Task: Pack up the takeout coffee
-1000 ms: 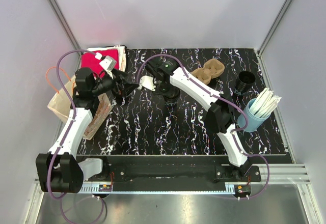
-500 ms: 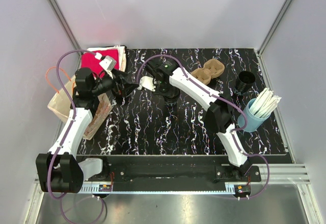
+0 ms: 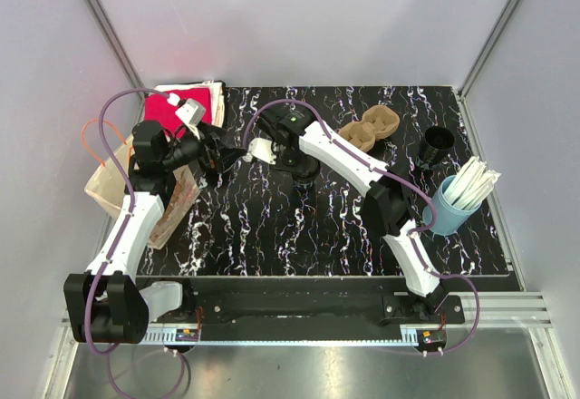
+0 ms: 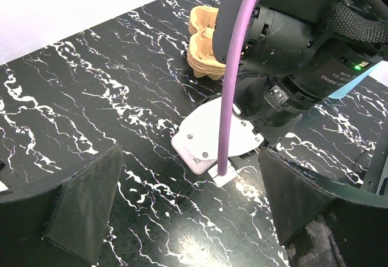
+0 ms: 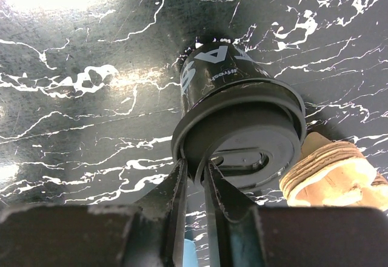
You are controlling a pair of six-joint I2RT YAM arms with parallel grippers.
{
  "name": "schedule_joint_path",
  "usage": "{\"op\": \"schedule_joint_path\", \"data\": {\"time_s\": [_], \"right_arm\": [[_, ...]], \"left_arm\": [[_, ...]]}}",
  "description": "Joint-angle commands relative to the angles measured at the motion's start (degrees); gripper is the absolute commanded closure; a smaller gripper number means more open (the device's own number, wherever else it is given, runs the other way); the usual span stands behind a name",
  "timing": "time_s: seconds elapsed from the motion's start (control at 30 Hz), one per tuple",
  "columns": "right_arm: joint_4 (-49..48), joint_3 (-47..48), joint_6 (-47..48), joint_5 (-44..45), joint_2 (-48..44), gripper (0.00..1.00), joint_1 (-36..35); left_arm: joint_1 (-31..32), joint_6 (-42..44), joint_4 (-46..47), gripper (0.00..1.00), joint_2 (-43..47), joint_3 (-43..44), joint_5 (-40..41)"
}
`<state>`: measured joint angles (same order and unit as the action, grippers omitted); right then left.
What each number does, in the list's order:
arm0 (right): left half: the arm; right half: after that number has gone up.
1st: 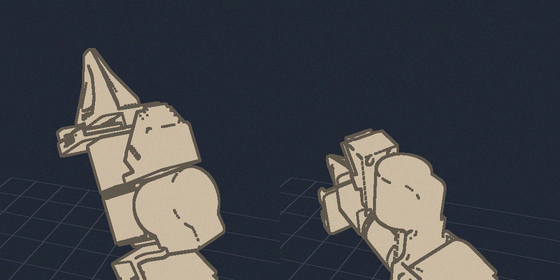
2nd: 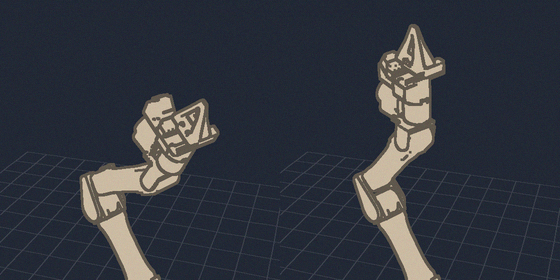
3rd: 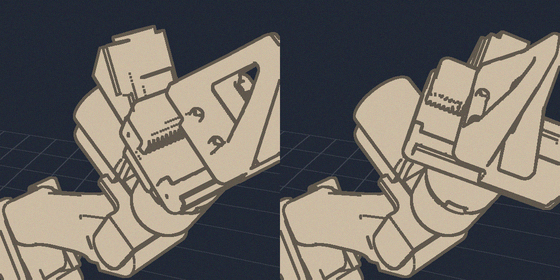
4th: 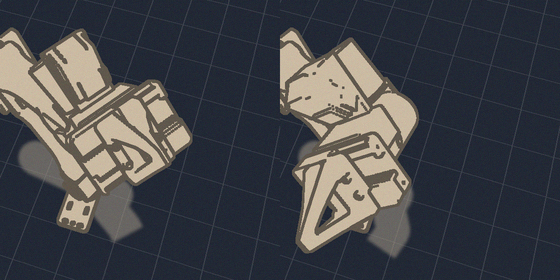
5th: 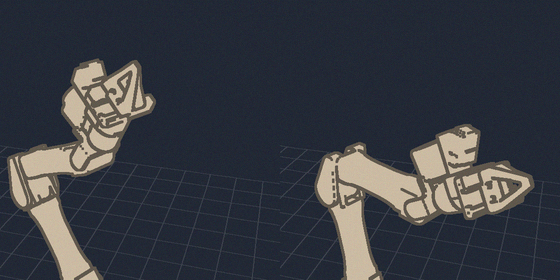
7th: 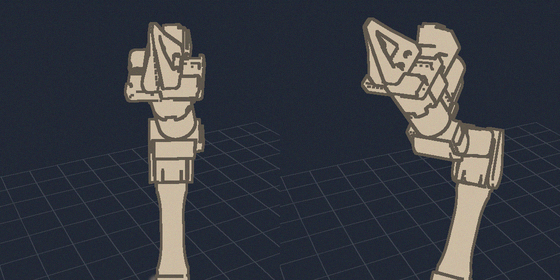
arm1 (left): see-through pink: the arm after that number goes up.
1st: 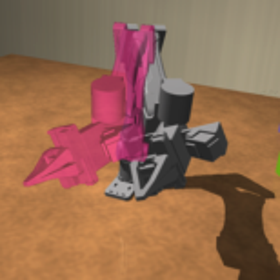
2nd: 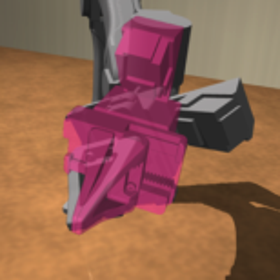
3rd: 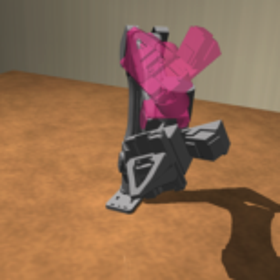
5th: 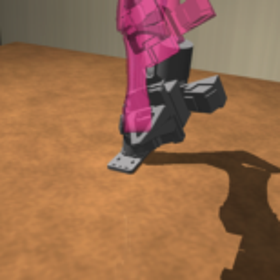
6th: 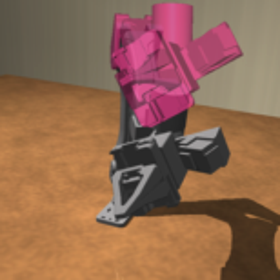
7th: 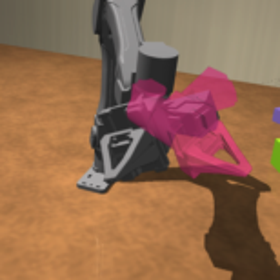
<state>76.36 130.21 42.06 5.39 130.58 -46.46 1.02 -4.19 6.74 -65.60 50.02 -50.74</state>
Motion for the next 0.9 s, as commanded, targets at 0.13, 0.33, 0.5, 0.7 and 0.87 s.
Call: {"op": "schedule_joint_path", "data": {"time_s": [0.13,0.33,0.5,0.7,0.87], "right_arm": [[17.0,4.0,2.5,1.4,1.2,0.73,-0.7],[17.1,5.9,2.5,1.6,1.9,0.71,-0.8],[17.0,7.7,1.7,2.2,0.8,0.6,-0.8],[17.0,10.1,0.3,2.1,-5.1,0.34,-0.8],[12.9,3.5,-3.0,1.7,-13.6,0.11,0.4]], "left_arm": [[-0.6,-0.6,4.0,0.01,1.0,-1.0,-1.6],[-0.7,-0.6,4.2,0.01,1.0,-1.1,-1.8],[-0.8,-0.8,4.2,0.01,1.1,-1.2,-2.0],[-0.8,-1.3,4.7,0.01,0.7,-1.2,-2.5],[-0.8,-2.1,5.6,0.01,0.5,-1.4,-2.3]]}}
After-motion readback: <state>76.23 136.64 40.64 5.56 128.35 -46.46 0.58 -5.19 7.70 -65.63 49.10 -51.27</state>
